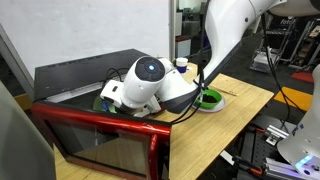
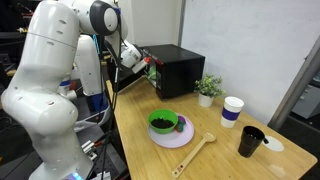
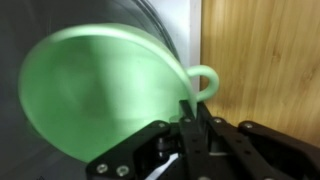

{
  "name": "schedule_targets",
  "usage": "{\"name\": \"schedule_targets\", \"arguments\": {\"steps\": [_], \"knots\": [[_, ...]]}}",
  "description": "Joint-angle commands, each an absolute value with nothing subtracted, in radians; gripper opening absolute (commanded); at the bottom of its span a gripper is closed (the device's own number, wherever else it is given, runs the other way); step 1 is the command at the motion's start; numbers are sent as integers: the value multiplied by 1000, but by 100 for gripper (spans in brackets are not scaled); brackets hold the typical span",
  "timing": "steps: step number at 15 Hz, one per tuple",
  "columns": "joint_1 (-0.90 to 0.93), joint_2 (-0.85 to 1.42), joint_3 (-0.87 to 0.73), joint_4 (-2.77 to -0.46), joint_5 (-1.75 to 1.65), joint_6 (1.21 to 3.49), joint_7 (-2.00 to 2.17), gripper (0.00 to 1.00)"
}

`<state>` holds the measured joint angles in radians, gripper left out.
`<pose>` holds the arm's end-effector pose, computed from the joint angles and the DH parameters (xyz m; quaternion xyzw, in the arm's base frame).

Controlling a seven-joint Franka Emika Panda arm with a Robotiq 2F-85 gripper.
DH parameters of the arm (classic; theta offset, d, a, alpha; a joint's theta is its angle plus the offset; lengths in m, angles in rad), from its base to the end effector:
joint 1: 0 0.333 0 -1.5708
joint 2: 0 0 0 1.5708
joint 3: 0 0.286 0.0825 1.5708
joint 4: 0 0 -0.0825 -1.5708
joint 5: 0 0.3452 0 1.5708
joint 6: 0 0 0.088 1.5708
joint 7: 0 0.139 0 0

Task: Remove the light green bowl from the microwave and put it on the table

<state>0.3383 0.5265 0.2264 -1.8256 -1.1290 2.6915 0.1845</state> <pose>0.5381 0.3490 0.2545 0.7613 0.5661 0.2541 0.1883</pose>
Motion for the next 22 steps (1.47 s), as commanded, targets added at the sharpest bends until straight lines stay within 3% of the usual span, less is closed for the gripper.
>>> {"name": "schedule_targets", "arguments": {"steps": [1, 22], "knots": [[361, 469, 222, -1888, -1090, 2661, 173, 2], [401, 336, 307, -2089, -890, 2599, 88, 2]]}}
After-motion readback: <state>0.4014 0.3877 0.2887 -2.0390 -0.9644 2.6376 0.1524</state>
